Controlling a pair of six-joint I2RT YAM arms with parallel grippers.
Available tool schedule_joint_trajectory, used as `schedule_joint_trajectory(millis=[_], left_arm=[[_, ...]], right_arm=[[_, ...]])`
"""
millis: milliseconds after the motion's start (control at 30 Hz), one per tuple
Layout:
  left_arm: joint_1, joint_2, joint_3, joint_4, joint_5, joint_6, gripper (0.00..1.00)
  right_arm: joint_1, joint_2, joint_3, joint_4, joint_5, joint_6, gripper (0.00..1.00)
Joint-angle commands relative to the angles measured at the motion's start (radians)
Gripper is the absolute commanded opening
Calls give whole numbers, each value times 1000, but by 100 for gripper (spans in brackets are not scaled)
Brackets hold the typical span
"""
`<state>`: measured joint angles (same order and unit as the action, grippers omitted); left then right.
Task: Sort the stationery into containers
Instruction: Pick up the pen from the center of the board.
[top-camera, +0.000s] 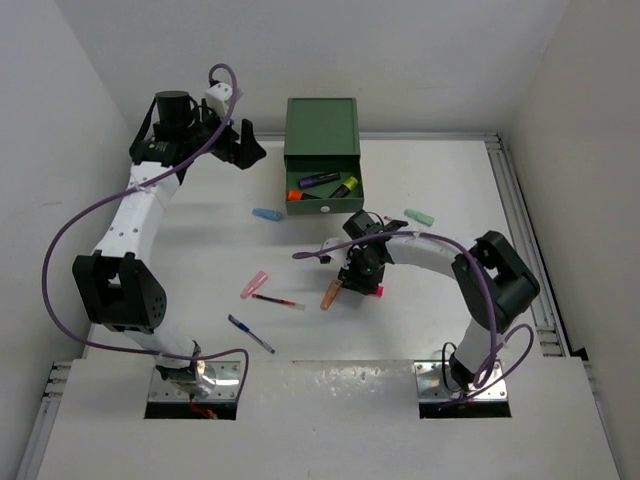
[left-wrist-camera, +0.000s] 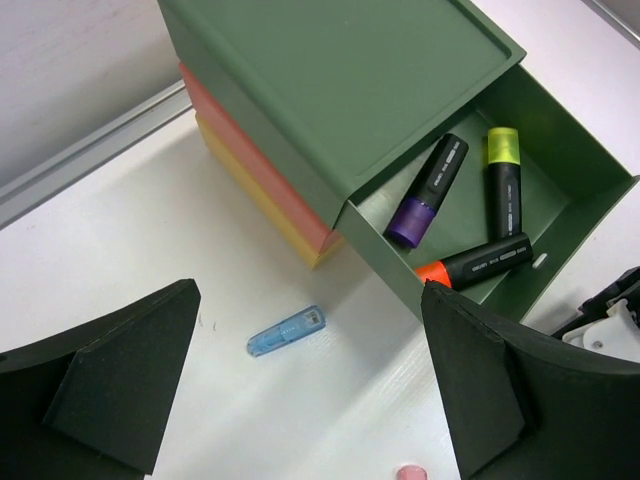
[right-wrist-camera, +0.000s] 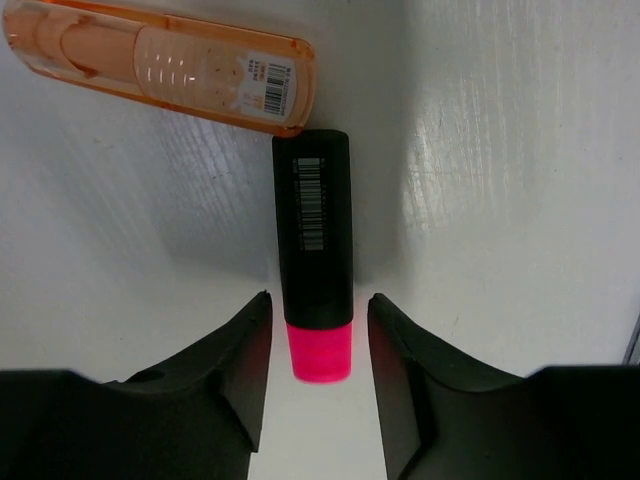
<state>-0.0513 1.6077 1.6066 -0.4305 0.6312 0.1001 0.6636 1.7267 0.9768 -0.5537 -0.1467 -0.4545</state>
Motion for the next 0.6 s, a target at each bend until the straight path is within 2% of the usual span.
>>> schedule_joint_trajectory(millis=[0, 67, 367, 567], left_arm=[[16, -29, 15, 6, 5, 7, 100], [18, -28, 15, 3, 4, 7, 100], [22, -26, 4, 7, 2, 12, 100], [25, -35, -14, 27, 7, 3, 100]], right_arm=[[10, 20, 20, 43, -22, -24, 42], [8, 28, 10, 64, -16, -33, 40], [40, 30, -52, 117, 16, -47, 22], [62, -10, -81, 91, 13, -36, 2]])
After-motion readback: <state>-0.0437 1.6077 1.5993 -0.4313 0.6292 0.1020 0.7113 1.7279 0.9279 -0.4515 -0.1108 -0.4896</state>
